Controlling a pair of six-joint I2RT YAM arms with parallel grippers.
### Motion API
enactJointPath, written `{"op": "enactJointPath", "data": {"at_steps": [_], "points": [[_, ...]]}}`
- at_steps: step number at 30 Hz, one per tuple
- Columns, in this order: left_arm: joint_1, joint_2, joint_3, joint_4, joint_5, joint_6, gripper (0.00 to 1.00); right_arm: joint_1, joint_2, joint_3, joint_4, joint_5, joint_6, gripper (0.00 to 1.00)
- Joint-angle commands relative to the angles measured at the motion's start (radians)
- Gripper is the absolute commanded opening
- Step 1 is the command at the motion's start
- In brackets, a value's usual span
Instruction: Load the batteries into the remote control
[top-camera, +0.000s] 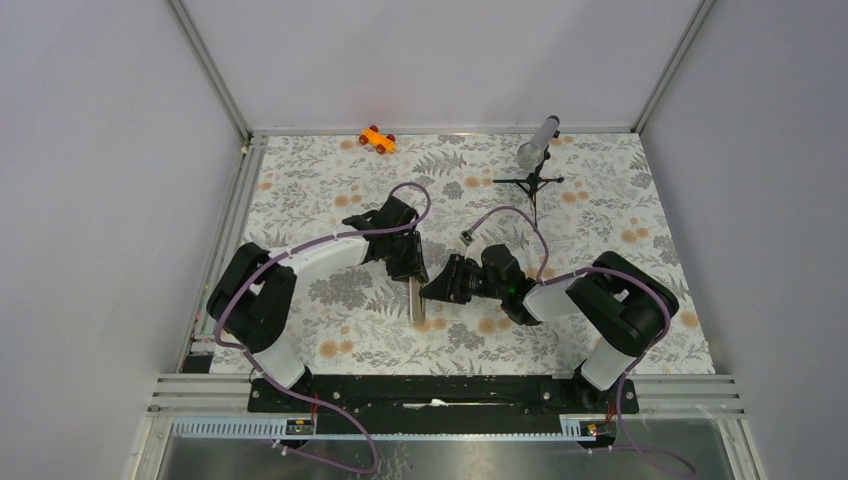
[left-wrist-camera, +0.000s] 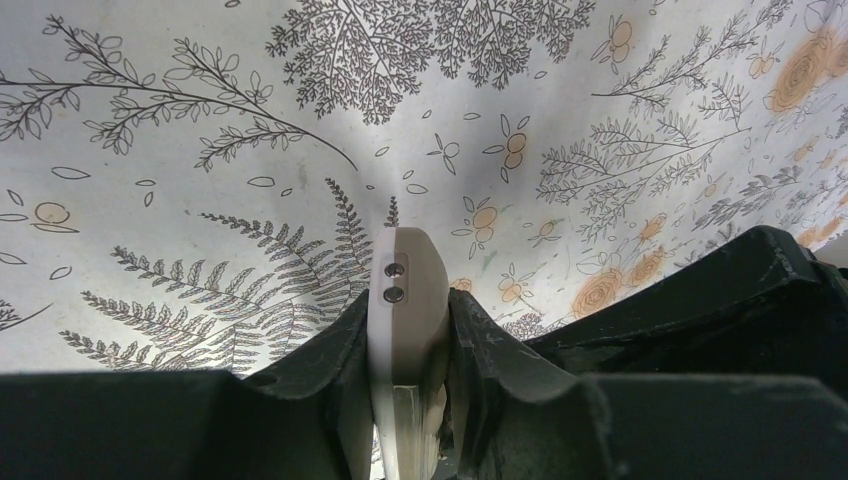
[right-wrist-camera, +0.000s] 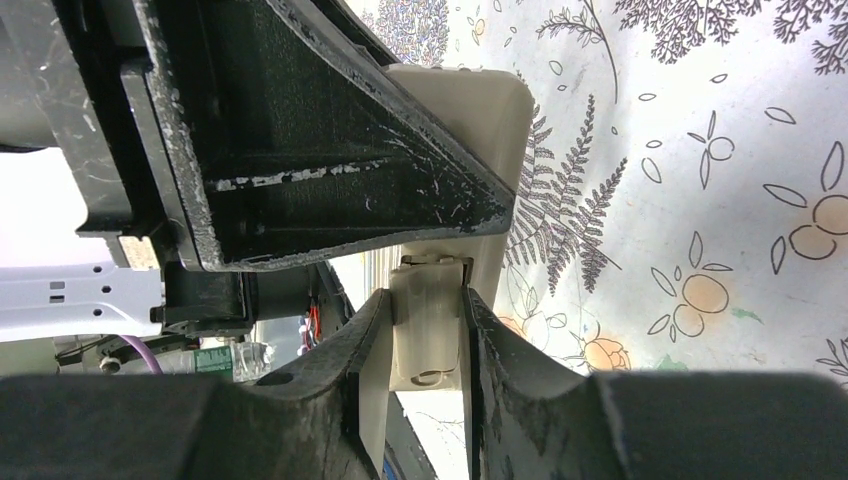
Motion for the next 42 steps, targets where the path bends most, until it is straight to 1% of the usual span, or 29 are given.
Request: {"op": "enactJointPath", "data": {"at_steps": [1, 9, 14, 18, 21, 24, 27, 29, 31, 39, 40, 41, 42], "points": [[0.026, -0.050, -0.013, 0.046, 0.028, 0.007, 0.00, 0.007, -0.055, -0.004, 0.008, 0.012, -0.029, 0.28], [0.037, -0.042, -0.018, 0.026, -0.052, 0.006, 0.00, 0.008, -0.156, 0.046, -0.242, 0.070, -0.115, 0.28], [0.039, -0.050, -0.020, 0.027, -0.083, 0.006, 0.00, 0.008, -0.214, 0.133, -0.579, 0.137, -0.225, 0.28], [0.039, -0.076, -0.044, 0.088, -0.050, 0.008, 0.00, 0.008, -0.273, 0.160, -0.712, 0.162, -0.267, 0.28], [0.040, -0.090, -0.053, 0.111, -0.038, 0.003, 0.00, 0.007, -0.282, 0.213, -0.837, 0.174, -0.282, 0.28], [0.047, -0.114, -0.066, 0.126, -0.049, -0.007, 0.00, 0.007, -0.252, 0.293, -1.055, 0.262, -0.321, 0.28], [0.058, -0.152, -0.093, 0.138, -0.074, -0.019, 0.00, 0.008, -0.199, 0.375, -1.260, 0.394, -0.385, 0.28], [0.062, -0.178, -0.103, 0.140, -0.094, -0.020, 0.00, 0.009, -0.175, 0.405, -1.346, 0.484, -0.417, 0.29], [0.065, -0.198, -0.113, 0.141, -0.108, -0.020, 0.00, 0.010, -0.156, 0.423, -1.398, 0.533, -0.438, 0.29], [0.077, -0.253, -0.148, 0.148, -0.125, -0.022, 0.00, 0.021, -0.040, 0.500, -1.496, 0.626, -0.477, 0.35], [0.079, -0.263, -0.153, 0.149, -0.125, -0.021, 0.00, 0.022, -0.036, 0.507, -1.498, 0.626, -0.475, 0.39], [0.082, -0.271, -0.160, 0.154, -0.125, -0.020, 0.00, 0.022, -0.035, 0.511, -1.498, 0.624, -0.472, 0.45], [0.083, -0.281, -0.167, 0.157, -0.125, -0.018, 0.00, 0.024, -0.037, 0.514, -1.498, 0.622, -0.465, 0.54]]}}
